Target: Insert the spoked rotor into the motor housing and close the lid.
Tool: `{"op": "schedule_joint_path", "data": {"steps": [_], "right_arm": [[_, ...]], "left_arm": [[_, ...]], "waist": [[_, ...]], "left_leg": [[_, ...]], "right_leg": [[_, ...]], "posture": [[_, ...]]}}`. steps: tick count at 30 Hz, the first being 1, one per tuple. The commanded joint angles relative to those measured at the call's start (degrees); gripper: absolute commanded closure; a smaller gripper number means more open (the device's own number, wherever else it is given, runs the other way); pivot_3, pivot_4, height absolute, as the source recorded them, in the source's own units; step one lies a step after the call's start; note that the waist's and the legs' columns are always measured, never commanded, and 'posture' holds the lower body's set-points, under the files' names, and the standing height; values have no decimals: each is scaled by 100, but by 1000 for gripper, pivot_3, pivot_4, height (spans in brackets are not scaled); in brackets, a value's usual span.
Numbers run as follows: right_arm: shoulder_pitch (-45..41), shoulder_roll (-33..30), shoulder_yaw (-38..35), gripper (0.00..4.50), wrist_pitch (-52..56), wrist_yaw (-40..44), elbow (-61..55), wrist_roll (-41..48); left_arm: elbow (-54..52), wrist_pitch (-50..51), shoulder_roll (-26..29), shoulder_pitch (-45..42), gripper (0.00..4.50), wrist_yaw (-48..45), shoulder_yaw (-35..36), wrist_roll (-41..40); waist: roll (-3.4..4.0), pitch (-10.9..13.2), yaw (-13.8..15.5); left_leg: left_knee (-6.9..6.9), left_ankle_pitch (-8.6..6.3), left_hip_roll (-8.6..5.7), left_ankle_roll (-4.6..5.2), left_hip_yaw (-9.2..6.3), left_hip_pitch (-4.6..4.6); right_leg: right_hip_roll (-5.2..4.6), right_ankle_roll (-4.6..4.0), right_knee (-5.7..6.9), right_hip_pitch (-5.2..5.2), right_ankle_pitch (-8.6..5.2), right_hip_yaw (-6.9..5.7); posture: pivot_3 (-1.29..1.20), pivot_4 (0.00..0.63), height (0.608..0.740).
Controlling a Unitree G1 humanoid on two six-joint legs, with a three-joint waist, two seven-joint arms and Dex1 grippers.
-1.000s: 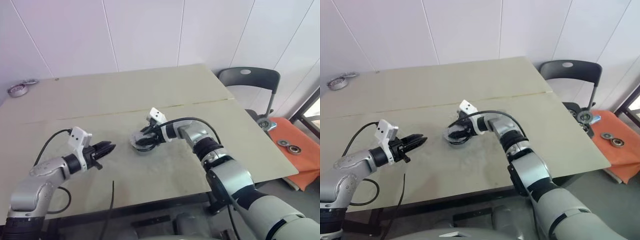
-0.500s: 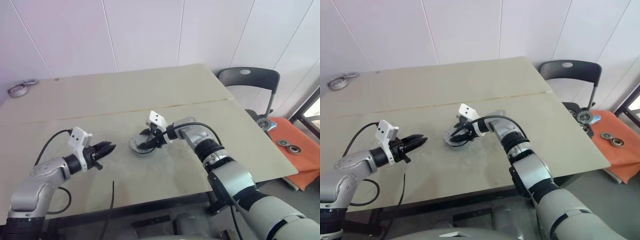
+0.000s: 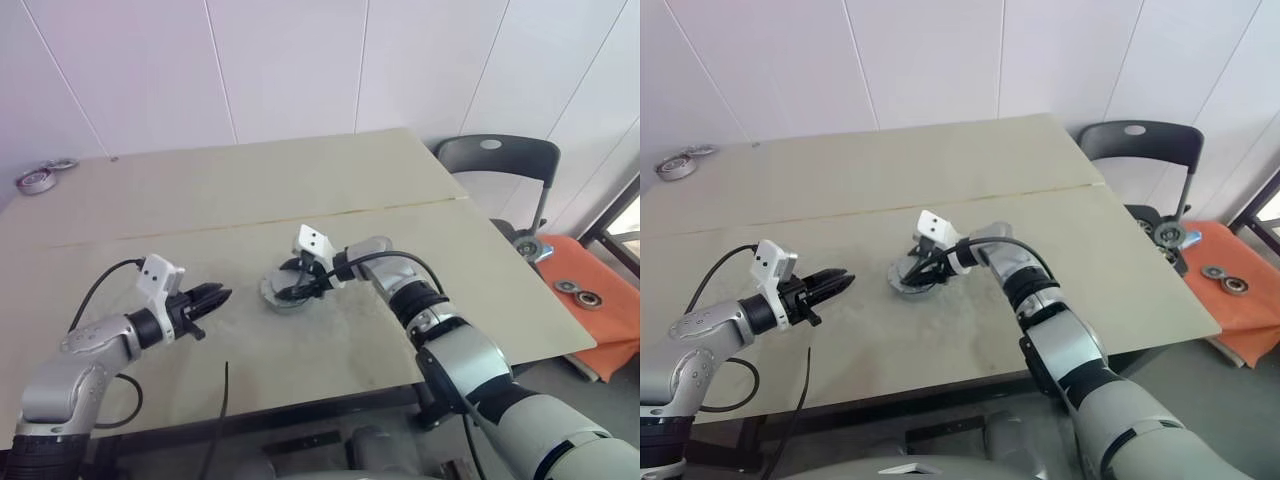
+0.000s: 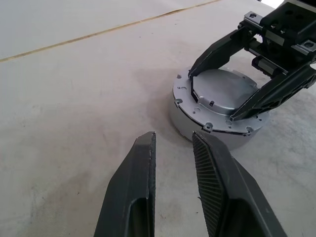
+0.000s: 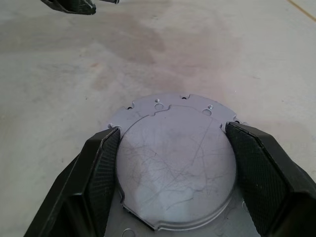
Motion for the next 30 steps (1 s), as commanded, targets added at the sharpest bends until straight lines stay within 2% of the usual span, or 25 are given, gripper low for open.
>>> {"op": "schedule_joint_path", "data": {"steps": [1, 15, 30], "right_arm": [[72, 29, 181, 1444, 26, 200, -16, -111], [106, 145, 215, 1444, 29, 7, 16, -159], [-13, 251, 44, 1444, 489, 56, -136, 50]], "left_arm": [[-161, -43, 81, -82, 3272, -18, 126, -1], [-170, -47, 62, -69, 3272, -1, 130, 6], [-156, -63, 23, -75, 3272, 41, 94, 19]], "waist": [[0, 0, 0], [-1, -1, -7], [-2, -2, -14]], "left_leg": [[0, 0, 0, 0, 0, 0], [0, 0, 0, 0, 0, 6], [1, 0, 1, 0, 0, 14]], "right_leg": [[0, 0, 0, 0, 0, 0], [1, 0, 2, 4, 0, 0], [2, 1, 3, 10, -2, 0]], "posture": [[0, 0, 740], [0, 0, 740], [0, 0, 740]]}}
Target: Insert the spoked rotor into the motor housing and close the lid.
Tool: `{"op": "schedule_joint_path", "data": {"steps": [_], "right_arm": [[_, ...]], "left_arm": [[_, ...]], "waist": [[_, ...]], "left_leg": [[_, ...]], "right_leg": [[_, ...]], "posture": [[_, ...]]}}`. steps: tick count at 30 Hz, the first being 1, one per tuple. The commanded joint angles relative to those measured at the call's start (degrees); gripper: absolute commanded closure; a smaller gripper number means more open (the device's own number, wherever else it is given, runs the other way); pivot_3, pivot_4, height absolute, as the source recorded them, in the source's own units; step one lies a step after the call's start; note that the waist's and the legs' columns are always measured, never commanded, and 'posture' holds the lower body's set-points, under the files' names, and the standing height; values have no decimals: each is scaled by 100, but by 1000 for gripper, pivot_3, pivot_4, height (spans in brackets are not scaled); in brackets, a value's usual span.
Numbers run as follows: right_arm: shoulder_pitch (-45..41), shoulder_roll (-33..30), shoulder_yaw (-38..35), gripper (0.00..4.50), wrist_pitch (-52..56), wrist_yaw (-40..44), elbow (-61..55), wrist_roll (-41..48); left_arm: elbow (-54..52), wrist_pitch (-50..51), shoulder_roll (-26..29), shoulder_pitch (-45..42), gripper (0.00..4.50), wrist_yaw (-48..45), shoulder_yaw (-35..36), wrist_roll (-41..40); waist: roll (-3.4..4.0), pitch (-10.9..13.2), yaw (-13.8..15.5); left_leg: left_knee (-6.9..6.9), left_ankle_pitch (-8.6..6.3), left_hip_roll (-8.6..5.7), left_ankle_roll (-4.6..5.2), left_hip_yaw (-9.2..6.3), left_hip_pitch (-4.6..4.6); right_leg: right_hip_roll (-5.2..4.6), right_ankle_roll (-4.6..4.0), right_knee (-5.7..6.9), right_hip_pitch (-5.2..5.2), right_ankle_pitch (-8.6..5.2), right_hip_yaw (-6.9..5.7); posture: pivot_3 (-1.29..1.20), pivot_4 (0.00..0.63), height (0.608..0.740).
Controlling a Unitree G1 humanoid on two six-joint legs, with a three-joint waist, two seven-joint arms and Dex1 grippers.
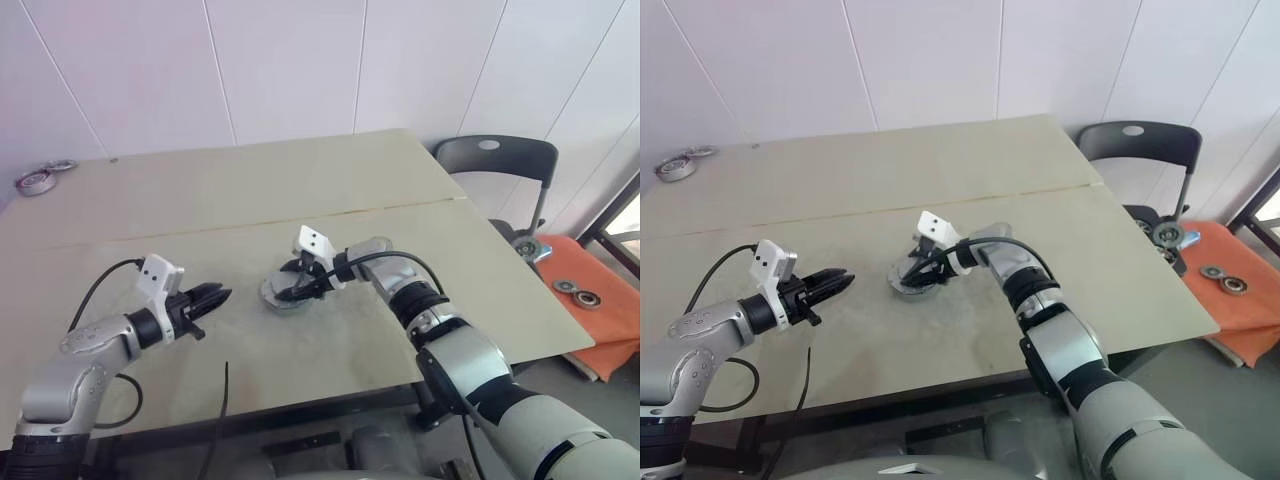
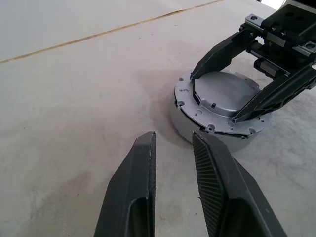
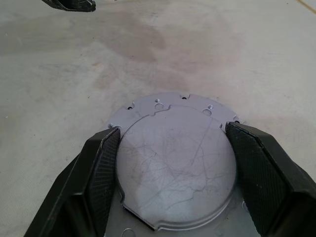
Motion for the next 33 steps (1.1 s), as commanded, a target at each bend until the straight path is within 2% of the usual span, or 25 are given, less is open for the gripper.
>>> {"op": "schedule_joint_path", "data": {"steps": [1, 17, 26, 33], "right_arm": [[-40, 191, 50, 1444, 228, 88, -43, 46], [33, 275, 126, 1444, 179, -134, 33, -76], [5, 274, 116, 1444, 178, -201, 71, -88], [-9, 390, 72, 1444, 401, -241, 9, -4]], "left_arm": [[-145, -65, 23, -84, 3272, 16, 87, 20], [-230, 6, 76, -9, 3272, -69, 73, -34], [-363, 22, 466, 331, 3272, -615, 98, -62], [-303, 6, 479, 274, 3272, -617, 124, -21]], "waist": [[0, 0, -2], [-2, -2, -20], [0, 0, -24], [0, 0, -36]], "left_leg": [[0, 0, 0, 0, 0, 1], [0, 0, 28, 0, 0, 9], [0, 0, 33, 0, 0, 12], [0, 0, 34, 0, 0, 15]], "right_leg": [[0, 0, 1, 0, 0, 0], [34, 1, 3, -1, -1, 5], [41, -16, 4, -1, -9, 9], [44, -20, 4, 0, -9, 11]], "posture": [[0, 0, 740], [0, 0, 740], [0, 0, 740], [0, 0, 740]]}}
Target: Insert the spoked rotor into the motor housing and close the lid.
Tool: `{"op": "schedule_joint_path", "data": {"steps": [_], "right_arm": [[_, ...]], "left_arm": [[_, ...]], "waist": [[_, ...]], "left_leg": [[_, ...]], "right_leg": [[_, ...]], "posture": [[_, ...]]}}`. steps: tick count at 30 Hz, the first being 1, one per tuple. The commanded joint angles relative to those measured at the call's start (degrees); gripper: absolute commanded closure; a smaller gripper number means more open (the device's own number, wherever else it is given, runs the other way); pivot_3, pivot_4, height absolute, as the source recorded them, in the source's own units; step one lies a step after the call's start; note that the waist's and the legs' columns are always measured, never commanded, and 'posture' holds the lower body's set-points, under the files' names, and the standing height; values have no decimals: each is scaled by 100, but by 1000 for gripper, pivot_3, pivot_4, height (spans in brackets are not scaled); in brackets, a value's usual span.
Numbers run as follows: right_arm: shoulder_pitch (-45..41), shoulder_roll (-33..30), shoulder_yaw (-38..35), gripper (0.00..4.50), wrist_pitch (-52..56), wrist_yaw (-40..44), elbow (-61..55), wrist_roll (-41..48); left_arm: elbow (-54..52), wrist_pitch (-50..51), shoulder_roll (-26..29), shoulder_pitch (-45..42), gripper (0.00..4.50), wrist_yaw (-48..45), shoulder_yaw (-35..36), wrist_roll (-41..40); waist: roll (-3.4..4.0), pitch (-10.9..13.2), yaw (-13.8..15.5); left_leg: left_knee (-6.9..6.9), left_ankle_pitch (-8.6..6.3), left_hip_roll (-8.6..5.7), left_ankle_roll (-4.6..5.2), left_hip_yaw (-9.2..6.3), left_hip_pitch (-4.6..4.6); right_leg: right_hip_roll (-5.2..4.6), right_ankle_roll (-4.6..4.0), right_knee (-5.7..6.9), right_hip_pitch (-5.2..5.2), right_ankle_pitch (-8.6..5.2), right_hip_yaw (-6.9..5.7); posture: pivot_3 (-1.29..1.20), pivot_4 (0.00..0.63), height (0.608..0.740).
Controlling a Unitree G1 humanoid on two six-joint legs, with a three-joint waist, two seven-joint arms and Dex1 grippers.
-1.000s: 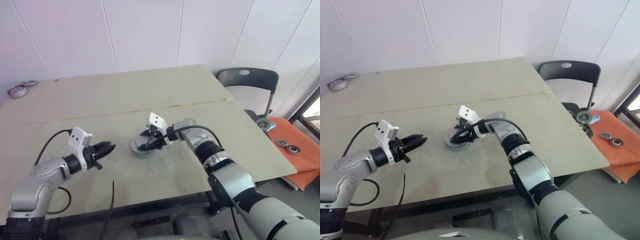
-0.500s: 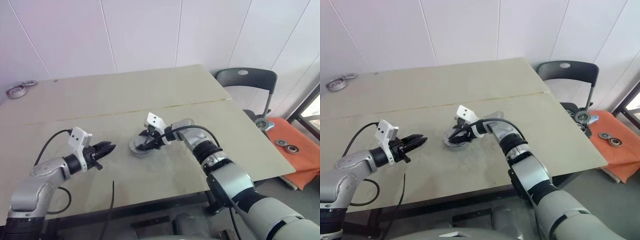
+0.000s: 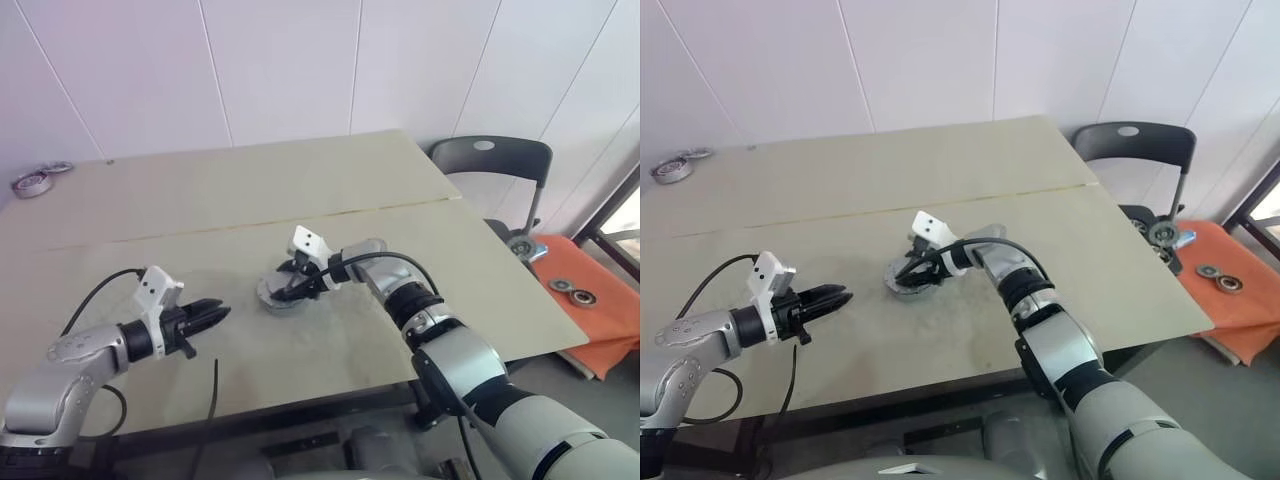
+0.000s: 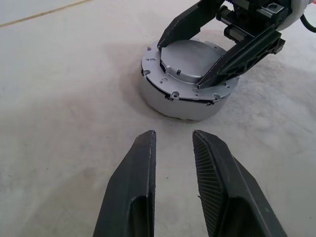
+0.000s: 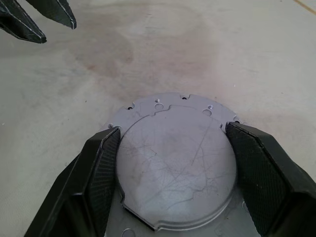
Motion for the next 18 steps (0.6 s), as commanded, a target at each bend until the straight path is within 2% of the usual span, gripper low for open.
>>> {"op": "schedule_joint_path", "data": {"steps": [1, 7, 18], "right_arm": [[-15, 253, 46, 1444, 306, 45, -20, 58], [-103, 300, -51, 1444, 818, 182, -279, 227], [46, 396, 135, 1444, 762, -57, -257, 2]], "left_arm": [[-108, -54, 48, -111, 3272, -2, 109, -6], [-91, -81, -18, -132, 3272, 52, 64, 12], [-114, -81, -95, -156, 3272, 138, 48, 27]], "waist": [[0, 0, -16], [-1, -1, -105], [-2, -1, -116]], "left_leg": [[0, 0, 1, 0, 0, 1], [-2, 0, 2, 0, 0, -4], [-6, 0, 3, 1, 0, -9]], "right_leg": [[1, 0, 0, 0, 0, 0], [2, 1, 0, -3, 1, 1], [3, 2, -1, -10, 1, 1]], "posture": [[0, 0, 740], [0, 0, 740], [0, 0, 740]]}}
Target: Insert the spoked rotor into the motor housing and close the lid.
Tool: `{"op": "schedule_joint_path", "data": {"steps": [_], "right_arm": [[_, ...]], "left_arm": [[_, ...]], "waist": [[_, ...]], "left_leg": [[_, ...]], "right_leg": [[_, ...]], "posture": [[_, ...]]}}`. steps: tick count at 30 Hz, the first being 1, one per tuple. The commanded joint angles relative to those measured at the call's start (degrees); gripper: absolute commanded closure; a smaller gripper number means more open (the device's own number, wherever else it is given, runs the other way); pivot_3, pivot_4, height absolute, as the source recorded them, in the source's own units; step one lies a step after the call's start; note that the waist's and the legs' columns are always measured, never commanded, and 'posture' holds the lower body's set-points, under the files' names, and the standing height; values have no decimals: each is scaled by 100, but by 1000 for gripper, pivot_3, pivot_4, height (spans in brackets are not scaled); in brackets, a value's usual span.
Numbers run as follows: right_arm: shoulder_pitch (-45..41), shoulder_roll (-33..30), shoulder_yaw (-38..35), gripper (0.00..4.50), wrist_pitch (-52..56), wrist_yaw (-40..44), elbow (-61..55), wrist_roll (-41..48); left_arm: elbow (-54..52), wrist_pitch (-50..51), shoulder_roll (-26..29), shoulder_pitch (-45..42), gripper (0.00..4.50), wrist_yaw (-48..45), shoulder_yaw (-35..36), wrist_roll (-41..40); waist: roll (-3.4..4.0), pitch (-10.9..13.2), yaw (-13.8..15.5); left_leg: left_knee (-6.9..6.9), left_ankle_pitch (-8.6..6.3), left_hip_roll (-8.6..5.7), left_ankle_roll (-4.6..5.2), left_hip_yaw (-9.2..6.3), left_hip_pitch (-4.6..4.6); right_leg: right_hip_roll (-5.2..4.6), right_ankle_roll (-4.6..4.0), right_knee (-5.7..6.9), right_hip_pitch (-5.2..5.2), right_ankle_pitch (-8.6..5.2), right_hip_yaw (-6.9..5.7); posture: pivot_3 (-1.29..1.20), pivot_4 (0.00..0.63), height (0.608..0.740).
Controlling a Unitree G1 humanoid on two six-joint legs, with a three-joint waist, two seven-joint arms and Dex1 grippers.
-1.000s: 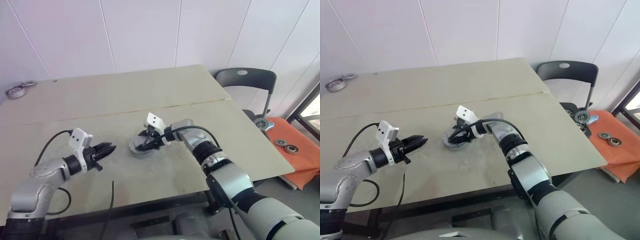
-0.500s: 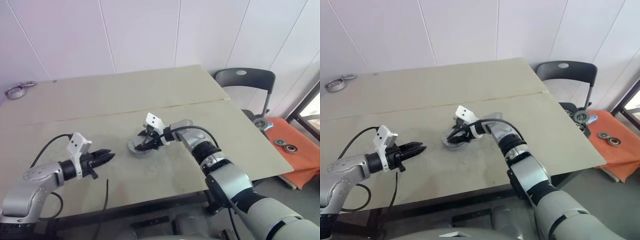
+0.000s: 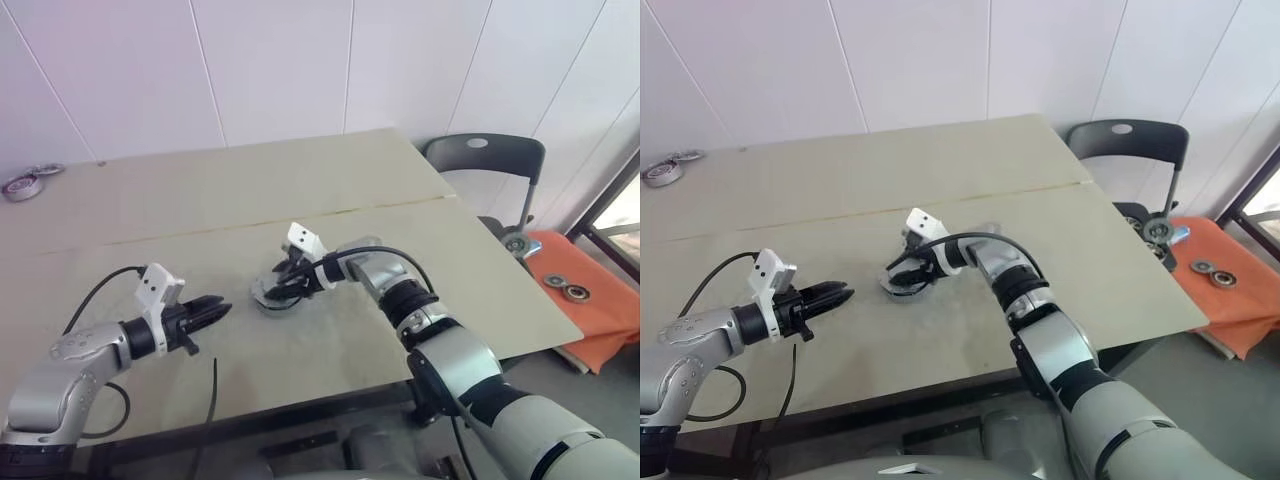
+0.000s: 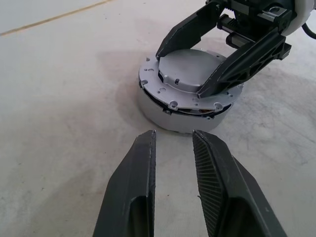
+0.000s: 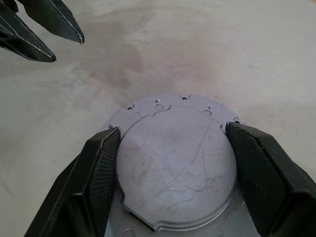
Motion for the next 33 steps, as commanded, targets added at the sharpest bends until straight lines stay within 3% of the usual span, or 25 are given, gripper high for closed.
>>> {"op": "schedule_joint_path", "data": {"steps": [1, 21, 33], "right_arm": [[82, 257, 186, 1444, 55, -36, 60, -51], [180, 439, 287, 1444, 73, -518, 110, -214], [147, 549, 424, 1444, -64, -860, 379, -497]], "left_arm": [[-122, -69, -8, -88, 3272, 45, 64, 18], [-90, -116, -38, -85, 3272, 100, 78, 33], [-88, -129, -12, -56, 3272, 121, 138, 22]], "waist": [[1, 0, -5], [5, 3, -21], [3, 2, -173]], "left_leg": [[0, 0, 0, 0, 0, 2], [-3, 0, 7, -1, 1, 57], [-6, -1, 7, -1, 2, 67]], "right_leg": [[1, 0, 0, 1, 0, 0], [20, -12, 5, 30, 3, 15], [23, -15, 6, 32, 5, 22]], "posture": [[0, 0, 740], [0, 0, 740], [0, 0, 740]]}}
